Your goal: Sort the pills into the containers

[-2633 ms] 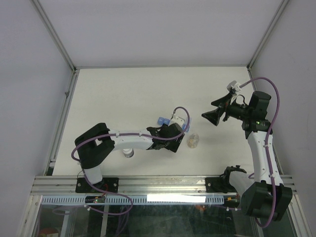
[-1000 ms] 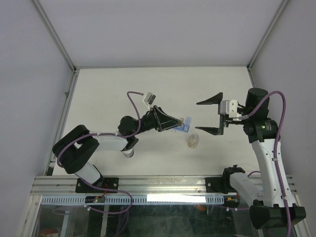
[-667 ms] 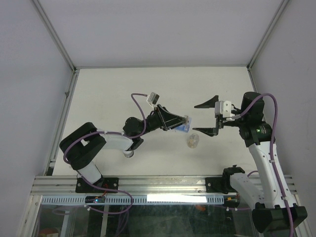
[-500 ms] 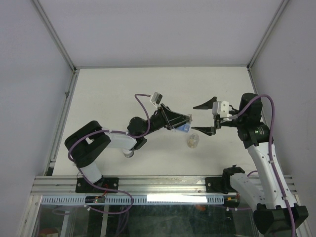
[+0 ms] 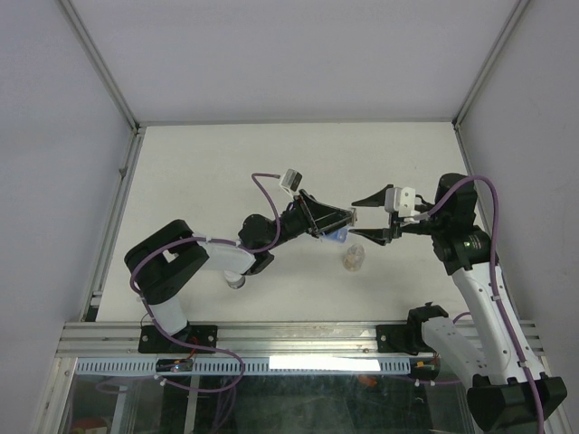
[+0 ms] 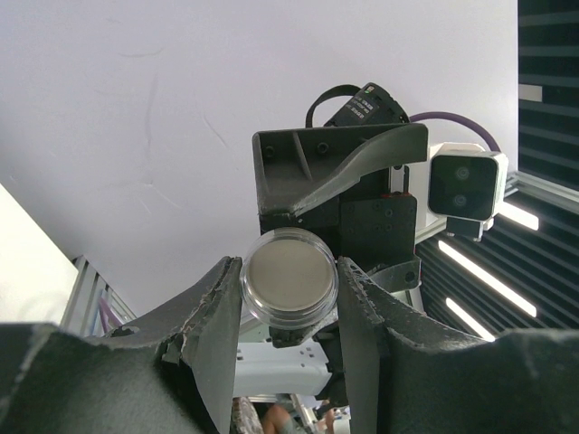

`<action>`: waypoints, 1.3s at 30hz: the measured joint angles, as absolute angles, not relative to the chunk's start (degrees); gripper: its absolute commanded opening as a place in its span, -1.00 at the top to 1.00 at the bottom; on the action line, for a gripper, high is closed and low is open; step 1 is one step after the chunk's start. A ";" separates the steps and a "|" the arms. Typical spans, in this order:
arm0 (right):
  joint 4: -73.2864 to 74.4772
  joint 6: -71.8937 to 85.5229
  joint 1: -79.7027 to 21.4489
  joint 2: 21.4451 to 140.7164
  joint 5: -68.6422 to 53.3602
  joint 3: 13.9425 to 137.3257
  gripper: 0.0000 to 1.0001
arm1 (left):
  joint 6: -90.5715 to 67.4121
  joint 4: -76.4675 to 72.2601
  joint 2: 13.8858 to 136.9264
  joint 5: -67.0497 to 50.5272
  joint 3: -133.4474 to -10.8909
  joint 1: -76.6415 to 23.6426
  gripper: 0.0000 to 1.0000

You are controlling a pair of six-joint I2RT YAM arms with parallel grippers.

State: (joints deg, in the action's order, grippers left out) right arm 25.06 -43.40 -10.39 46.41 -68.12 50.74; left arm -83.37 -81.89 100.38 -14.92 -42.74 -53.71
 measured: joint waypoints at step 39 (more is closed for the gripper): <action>68.84 -57.63 -4.91 66.43 -51.81 68.97 0.50 | -17.98 -54.02 59.70 -7.97 -24.64 -58.70 -0.98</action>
